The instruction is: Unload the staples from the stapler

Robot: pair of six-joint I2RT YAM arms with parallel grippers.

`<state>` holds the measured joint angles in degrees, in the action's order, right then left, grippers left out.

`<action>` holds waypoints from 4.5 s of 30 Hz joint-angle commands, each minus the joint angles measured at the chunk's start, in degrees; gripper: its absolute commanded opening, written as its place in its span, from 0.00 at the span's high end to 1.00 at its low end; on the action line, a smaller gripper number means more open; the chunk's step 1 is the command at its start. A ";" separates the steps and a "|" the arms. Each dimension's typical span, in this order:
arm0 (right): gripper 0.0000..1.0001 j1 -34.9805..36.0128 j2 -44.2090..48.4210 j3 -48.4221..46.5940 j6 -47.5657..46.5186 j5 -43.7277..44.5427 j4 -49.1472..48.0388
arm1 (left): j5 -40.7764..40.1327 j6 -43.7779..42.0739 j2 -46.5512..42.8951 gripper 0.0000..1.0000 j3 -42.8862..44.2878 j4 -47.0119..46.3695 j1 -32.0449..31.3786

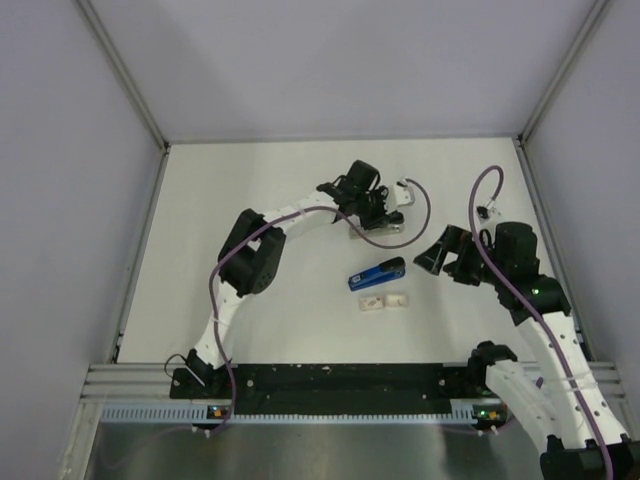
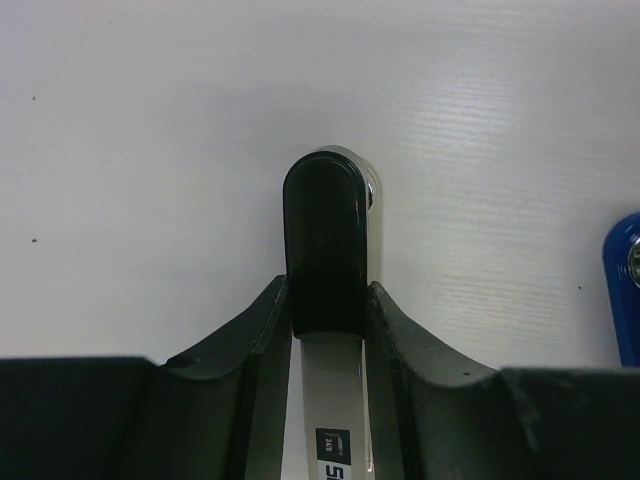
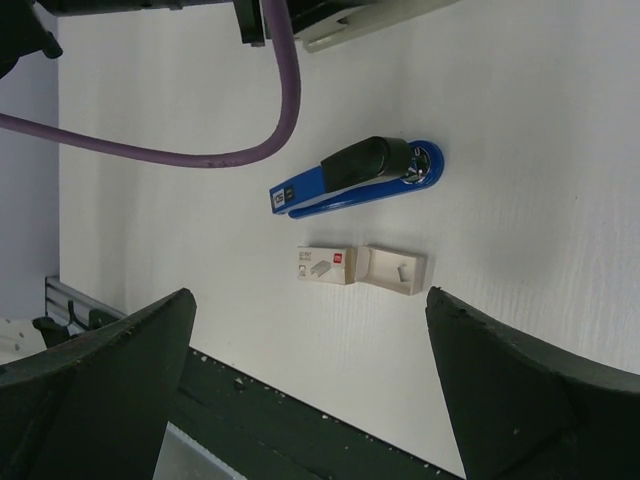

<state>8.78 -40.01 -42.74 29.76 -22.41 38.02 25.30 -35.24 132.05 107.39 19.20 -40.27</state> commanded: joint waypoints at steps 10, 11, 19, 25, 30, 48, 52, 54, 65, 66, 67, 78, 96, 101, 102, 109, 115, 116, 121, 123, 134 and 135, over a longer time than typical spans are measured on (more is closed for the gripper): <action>0.03 0.54 -4.55 -3.23 -1.64 -0.87 -4.96 | -1.12 4.83 -20.15 1.00 -17.20 -4.08 1.60; 0.04 0.71 -4.73 -3.23 -1.37 -0.88 -5.76 | -2.17 5.10 -21.73 1.00 -18.96 -4.69 1.77; 0.05 4.58 -9.03 -5.16 -0.93 -1.84 -11.03 | -5.62 9.92 -31.84 1.00 -25.39 -3.65 3.27; 0.05 6.60 -12.63 -8.67 -7.42 -4.83 -13.76 | 0.87 13.97 -39.84 1.00 -25.04 7.58 3.27; 0.05 6.87 -14.74 -9.03 -11.39 -15.08 -21.39 | 9.75 18.10 -47.22 1.00 -25.56 14.71 3.27; 0.11 27.00 -15.89 -14.57 -25.71 -28.21 -21.76 | 29.18 29.70 -66.30 1.00 -39.28 10.07 3.18; 0.15 27.34 -15.71 -14.39 -25.89 -28.91 -21.94 | 31.03 31.38 -66.75 1.00 -40.16 8.22 3.27; 0.17 27.70 -16.15 -14.56 -26.07 -28.83 -21.76 | 31.13 32.34 -66.92 1.00 -40.51 7.00 3.27; 0.27 29.98 -16.33 -12.37 -26.07 -27.33 -21.50 | 32.18 35.07 -66.92 1.00 -40.07 3.12 3.27; 0.28 29.98 -16.33 -12.19 -25.89 -27.24 -21.58 | 32.36 35.07 -66.92 1.00 -39.81 3.04 3.27; 0.30 29.98 -16.07 -11.84 -25.72 -27.16 -21.58 | 32.36 35.07 -66.92 1.00 -39.63 2.95 3.27; 0.62 30.16 -13.87 -9.47 -24.14 -26.72 -23.52 | 33.94 38.41 -68.41 1.00 -40.16 0.31 3.18; 1.00 30.86 -9.04 -2.53 -17.29 -25.32 -32.12 | 24.54 49.13 -74.39 1.00 -46.13 -17.60 3.27; 1.00 30.86 -7.63 1.51 -12.02 -21.54 -37.48 | 19.62 53.43 -75.36 1.00 -48.76 -26.39 3.18; 1.00 30.95 -7.63 2.74 -10.00 -20.66 -40.63 | 17.70 54.57 -75.79 1.00 -49.82 -28.67 3.18; 1.00 31.21 -9.29 11.71 6.09 -14.77 -60.59 | 1.17 59.32 -79.84 1.00 -60.01 -44.58 3.27; 1.00 34.20 -11.23 14.08 9.44 -11.52 -65.70 | -6.66 61.52 -81.07 1.00 -64.41 -53.38 3.27; 1.00 34.72 -11.58 14.52 9.79 -10.90 -66.58 | -7.71 61.96 -81.16 1.00 -64.85 -54.26 3.27; 1.00 38.07 -14.04 16.54 11.72 -7.12 -70.97 | -13.34 63.37 -81.51 1.00 -67.49 -59.97 3.18; 1.00 39.03 -15.35 17.34 12.86 -6.33 -73.52 | -14.83 63.72 -81.42 1.00 -67.93 -61.56 3.18; 1.00 45.89 -21.69 17.87 17.96 -2.46 -83.36 | -27.30 65.13 -83.18 1.00 -73.29 -70.88 3.18; 1.00 46.33 -22.56 17.87 18.58 -2.37 -84.07 | -28.02 65.04 -83.53 1.00 -73.73 -71.49 3.09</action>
<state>52.12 -60.62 -25.10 45.32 -24.10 -40.56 8.36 31.22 50.98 34.30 -39.57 -37.47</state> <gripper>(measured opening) 0.388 0.363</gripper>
